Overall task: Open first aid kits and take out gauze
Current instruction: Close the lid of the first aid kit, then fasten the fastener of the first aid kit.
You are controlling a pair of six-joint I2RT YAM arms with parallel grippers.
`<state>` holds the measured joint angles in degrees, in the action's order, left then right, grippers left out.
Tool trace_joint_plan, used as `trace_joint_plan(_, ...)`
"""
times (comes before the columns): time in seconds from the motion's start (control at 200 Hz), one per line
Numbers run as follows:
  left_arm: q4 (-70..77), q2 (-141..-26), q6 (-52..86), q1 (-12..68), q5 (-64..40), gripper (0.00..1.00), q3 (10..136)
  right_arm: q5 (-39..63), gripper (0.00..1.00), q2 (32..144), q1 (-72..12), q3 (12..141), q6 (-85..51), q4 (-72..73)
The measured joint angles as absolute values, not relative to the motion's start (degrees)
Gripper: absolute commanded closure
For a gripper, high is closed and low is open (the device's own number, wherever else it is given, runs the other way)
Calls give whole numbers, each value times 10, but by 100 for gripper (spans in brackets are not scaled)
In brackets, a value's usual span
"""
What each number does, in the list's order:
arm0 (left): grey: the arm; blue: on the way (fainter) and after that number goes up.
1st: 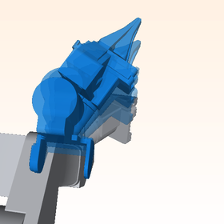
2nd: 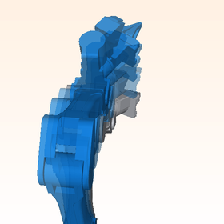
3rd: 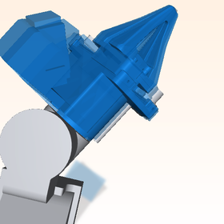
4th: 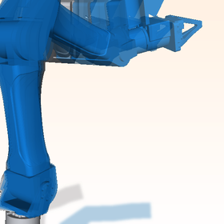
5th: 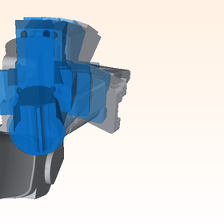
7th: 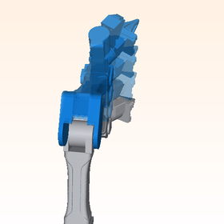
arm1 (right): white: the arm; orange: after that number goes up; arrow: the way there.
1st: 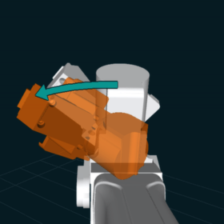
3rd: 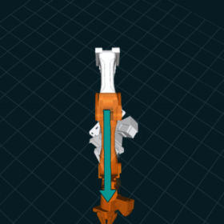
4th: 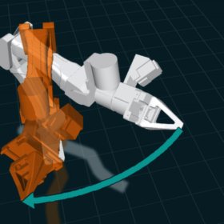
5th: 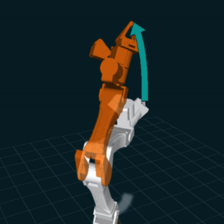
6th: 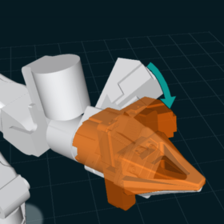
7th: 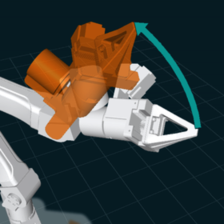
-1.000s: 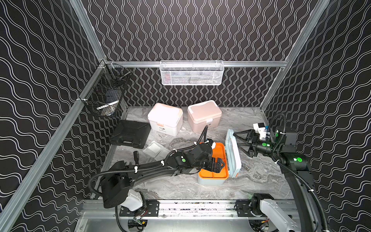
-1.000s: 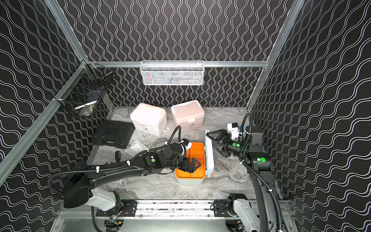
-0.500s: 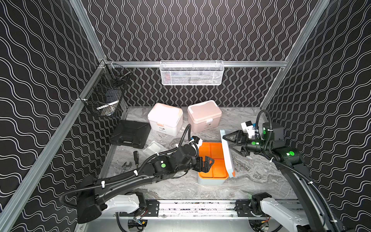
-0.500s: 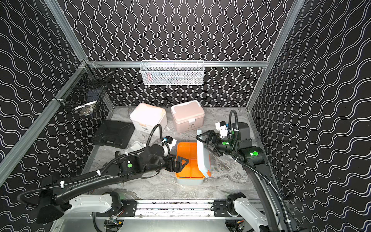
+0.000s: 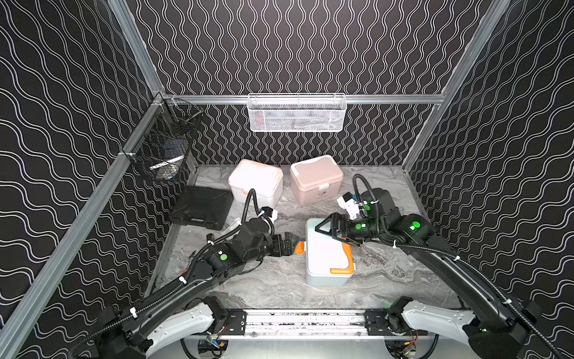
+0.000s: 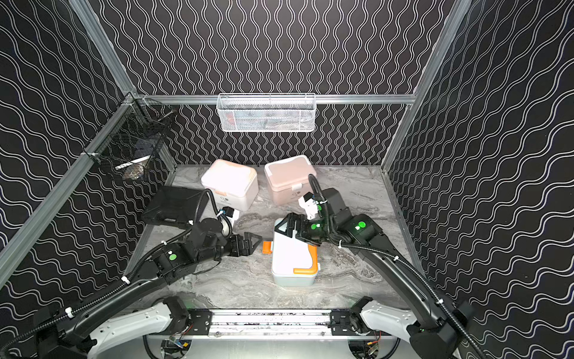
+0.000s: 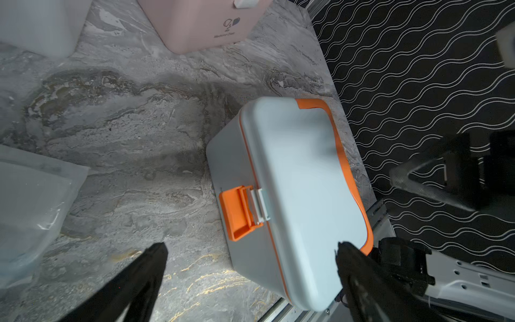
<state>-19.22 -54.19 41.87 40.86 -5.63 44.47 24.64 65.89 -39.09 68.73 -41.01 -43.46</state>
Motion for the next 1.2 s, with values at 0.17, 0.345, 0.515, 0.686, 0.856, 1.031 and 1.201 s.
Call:
trace_joint_plan(0.17, -156, -557, 423, 370, -129, 1, 423, 166, 1, 682, -427, 704, -399, -481)
trace_joint_plan(0.345, -110, -570, 436, 340, -192, 1, 401, 90, 3, 689, -441, 713, -399, -528)
trace_joint_plan(0.515, -86, -562, 447, 318, -228, 1, 379, 45, 6, 686, -470, 705, -411, -546)
trace_joint_plan(0.686, -70, -568, 451, 303, -249, 1, 362, -14, 16, 695, -488, 715, -415, -576)
trace_joint_plan(0.856, -41, -594, 460, 299, -265, 1, 348, -66, 33, 728, -491, 738, -407, -603)
trace_joint_plan(1.031, 14, -629, 473, 298, -284, 1, 333, -81, 45, 776, -491, 752, -382, -605)
trace_joint_plan(1.201, 89, -667, 498, 299, -311, 1, 314, -80, 47, 806, -503, 753, -368, -602)
